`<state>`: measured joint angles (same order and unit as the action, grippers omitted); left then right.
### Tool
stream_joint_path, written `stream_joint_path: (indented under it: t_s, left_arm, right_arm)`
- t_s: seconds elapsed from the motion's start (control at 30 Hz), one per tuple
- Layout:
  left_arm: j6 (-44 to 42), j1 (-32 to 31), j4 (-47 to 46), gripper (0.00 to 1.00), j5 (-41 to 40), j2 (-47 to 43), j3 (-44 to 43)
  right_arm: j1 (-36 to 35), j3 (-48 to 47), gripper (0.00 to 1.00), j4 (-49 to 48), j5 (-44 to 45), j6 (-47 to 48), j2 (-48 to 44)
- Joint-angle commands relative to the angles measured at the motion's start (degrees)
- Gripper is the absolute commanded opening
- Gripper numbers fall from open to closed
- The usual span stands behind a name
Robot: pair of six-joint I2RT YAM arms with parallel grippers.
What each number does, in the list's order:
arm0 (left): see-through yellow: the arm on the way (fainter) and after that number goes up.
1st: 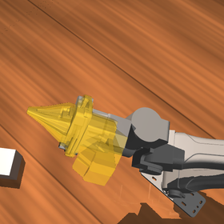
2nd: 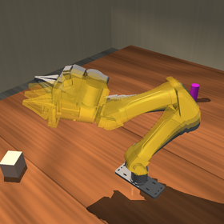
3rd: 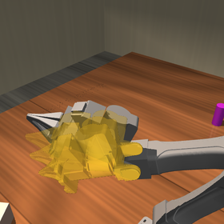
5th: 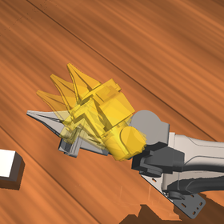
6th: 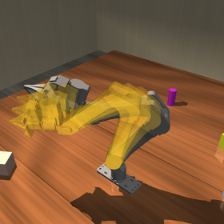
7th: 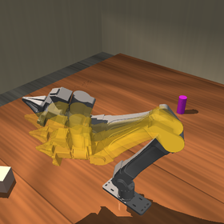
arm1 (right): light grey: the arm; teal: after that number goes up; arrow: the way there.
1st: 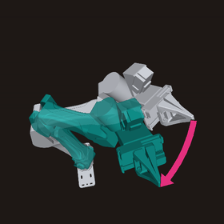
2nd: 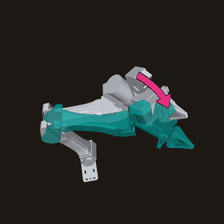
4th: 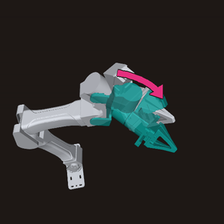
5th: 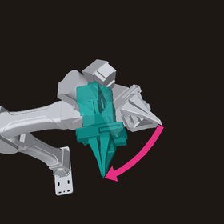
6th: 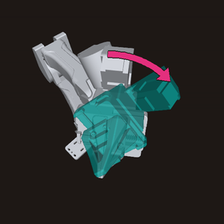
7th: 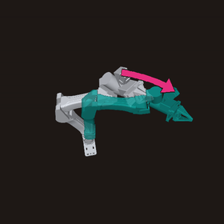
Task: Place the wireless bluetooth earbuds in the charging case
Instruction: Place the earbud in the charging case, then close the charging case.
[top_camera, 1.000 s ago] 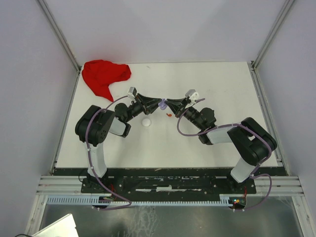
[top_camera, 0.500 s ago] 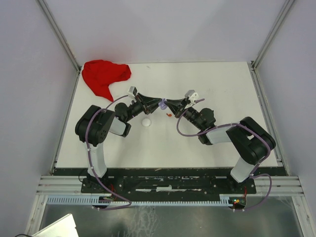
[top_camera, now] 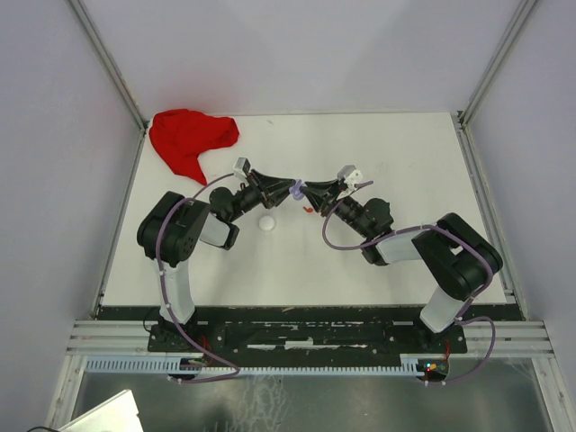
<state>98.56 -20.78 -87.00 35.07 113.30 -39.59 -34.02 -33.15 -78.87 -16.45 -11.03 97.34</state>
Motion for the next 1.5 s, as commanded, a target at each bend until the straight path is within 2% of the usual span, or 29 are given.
stream_joint_path:
  t_s: [0.0, 0.27, 0.33, 0.43, 0.53, 0.63, 0.67, 0.9, 1.0, 1.13, 1.23, 1.37, 1.47]
  left_arm:
    - [1.96, -0.16, -3.97, 0.03, 0.22, -1.90, -1.54]
    - [1.10, -0.12, -3.87, 0.03, -0.39, -0.04, -1.02]
    - [0.95, -0.14, -3.99, 0.03, -0.88, 0.57, -0.65]
    - [1.05, 0.01, -4.37, 0.03, -2.53, 1.20, 0.25]
    - [1.79, 0.12, -4.31, 0.03, -5.72, 0.98, 1.72]
    - [2.44, 0.12, -3.00, 0.03, -8.96, -0.05, 3.28]
    - [2.44, 0.12, -2.36, 0.03, -9.46, -0.54, 3.44]
    - [2.43, -0.04, -1.83, 0.03, -10.00, -1.47, 3.12]
    - [2.19, -0.14, -1.08, 0.03, -10.68, -2.07, 3.40]
    - [2.88, -0.21, 1.28, 0.03, -14.89, -3.62, 4.86]
    - [4.14, -0.50, 5.12, 0.03, -19.04, -5.51, 5.42]
    - [8.10, -1.58, 10.10, 0.03, -23.24, -7.10, 4.72]
    - [10.40, -2.65, 12.11, 0.03, -25.16, -7.45, 3.89]
  right_arm:
    - [-0.09, 0.44, 0.33, -1.43, 0.25, -0.99, -1.51]
    - [0.08, 0.79, 0.47, -3.68, 4.23, -2.98, -4.84]
    - [0.09, 1.13, 0.53, -3.65, 5.03, -2.95, -6.54]
    - [0.08, 1.84, 0.54, -0.38, 7.28, -2.24, -9.73]
    - [-0.12, -0.11, 0.48, 16.09, 13.54, -2.10, -15.98]
    - [-0.12, -7.83, 0.57, 44.66, 20.09, -1.36, -20.73]
    - [-0.09, -9.78, 0.59, 50.56, 21.51, -0.80, -21.10]
    - [-0.31, -14.29, 0.67, 63.35, 23.31, -1.18, -19.31]
    - [-0.91, -16.11, 0.70, 65.59, 23.45, -1.38, -17.47]
    - [-3.04, -16.25, 0.81, 66.28, 26.62, -0.61, -16.23]
    - [-5.30, -15.68, 0.99, 64.95, 30.94, 1.85, -14.18]
    - [-6.89, -12.95, 0.99, 56.55, 31.41, 5.19, -10.65]
    - [-7.73, -10.64, 0.99, 45.81, 30.31, 7.46, -7.74]
